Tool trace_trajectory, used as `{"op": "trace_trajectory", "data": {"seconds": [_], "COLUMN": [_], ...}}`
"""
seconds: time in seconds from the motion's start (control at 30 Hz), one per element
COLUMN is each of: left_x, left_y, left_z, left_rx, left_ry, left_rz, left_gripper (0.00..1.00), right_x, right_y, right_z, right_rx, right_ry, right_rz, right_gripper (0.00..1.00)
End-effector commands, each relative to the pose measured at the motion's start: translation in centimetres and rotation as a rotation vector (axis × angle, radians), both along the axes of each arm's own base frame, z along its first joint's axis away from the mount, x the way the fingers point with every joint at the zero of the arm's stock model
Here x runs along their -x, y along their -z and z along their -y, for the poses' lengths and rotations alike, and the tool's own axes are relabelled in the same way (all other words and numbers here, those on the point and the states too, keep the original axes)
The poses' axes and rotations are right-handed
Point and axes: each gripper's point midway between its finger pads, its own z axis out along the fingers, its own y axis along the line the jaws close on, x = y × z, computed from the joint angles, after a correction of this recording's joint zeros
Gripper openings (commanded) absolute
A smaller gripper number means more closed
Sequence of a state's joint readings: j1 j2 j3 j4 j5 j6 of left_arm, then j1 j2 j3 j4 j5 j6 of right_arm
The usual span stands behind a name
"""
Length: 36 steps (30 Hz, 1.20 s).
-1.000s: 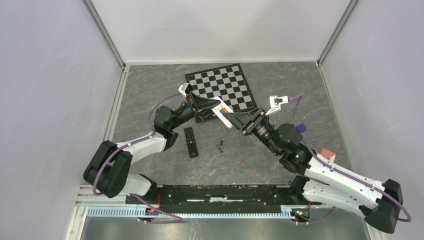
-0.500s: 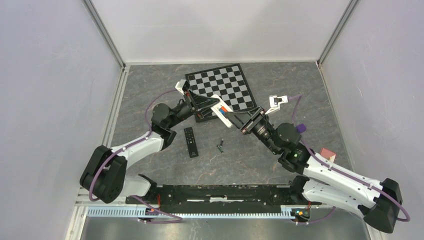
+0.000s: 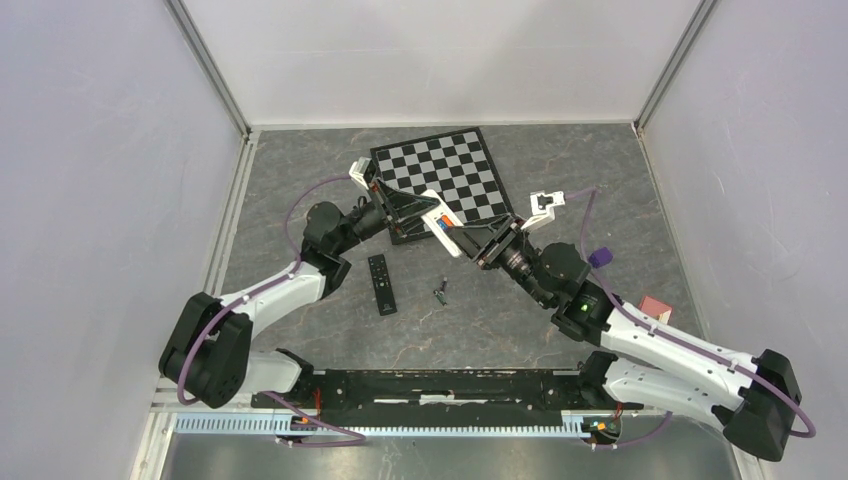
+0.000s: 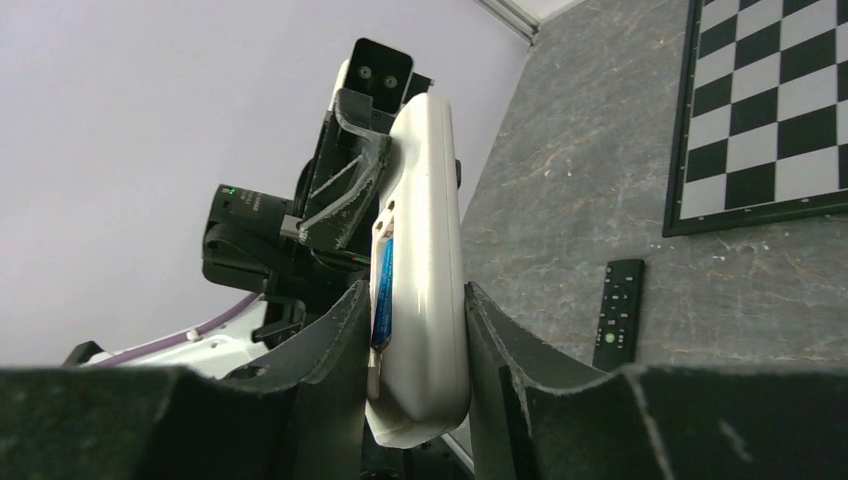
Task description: Load the batteries into the remote control
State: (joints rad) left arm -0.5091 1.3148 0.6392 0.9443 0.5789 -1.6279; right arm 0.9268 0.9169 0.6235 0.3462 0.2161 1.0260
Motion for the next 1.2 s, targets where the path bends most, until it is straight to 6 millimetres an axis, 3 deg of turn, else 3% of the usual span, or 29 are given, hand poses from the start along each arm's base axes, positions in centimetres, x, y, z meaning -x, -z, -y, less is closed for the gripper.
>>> {"op": "trace_trajectory", "data": {"seconds": [0.0,0.13,0.3,0.37,0.57,0.6,0.63,0.8,1.17], "left_x": [2.0,1.4,0.8,0.5,0.4,0.5,0.5,0.9,1.5], "left_y": [-4.4,-3.6,-2.3,-1.7,-0.4,-0.4,-0.3,-0.3,-0.7], "left_z": [0.3,-0.3,-1.3,-1.6,-1.8,-1.8,-1.8,-1.7,-1.7], "left_rx": [0.045,-0.020,-0.125,-0.161,-0.205,-0.206,-0.208,-0.219,-0.210], "left_ry": [0.051,0.010,-0.034,-0.043,-0.026,-0.018,-0.016,0.006,0.030], "left_rz": [0.124,0.152,0.201,0.209,0.235,0.244,0.250,0.285,0.317], "left_gripper": [0.02,0.02,0.02,0.02,0.02,0.02,0.02,0.02,0.02], "right_x": [-0.5,-1.0,-0.7,-0.4,0.3,0.3,0.4,0.3,-0.2], "right_y": [6.4,6.2,4.3,3.1,-0.4,-1.7,-0.8,-0.7,2.3], "right_z": [0.3,1.1,0.8,0.8,1.0,1.0,1.0,0.6,-0.8], "right_rx": [0.286,0.324,0.321,0.303,0.269,0.254,0.271,0.315,0.401], "right_ry": [0.007,0.041,0.004,-0.009,-0.036,-0.036,-0.041,-0.060,-0.117], "right_rz": [-0.044,-0.037,0.022,0.052,0.139,0.161,0.154,0.193,0.172], "right_gripper": [0.27,0.34,0.71,0.80,0.94,0.94,0.94,0.90,0.50]}}
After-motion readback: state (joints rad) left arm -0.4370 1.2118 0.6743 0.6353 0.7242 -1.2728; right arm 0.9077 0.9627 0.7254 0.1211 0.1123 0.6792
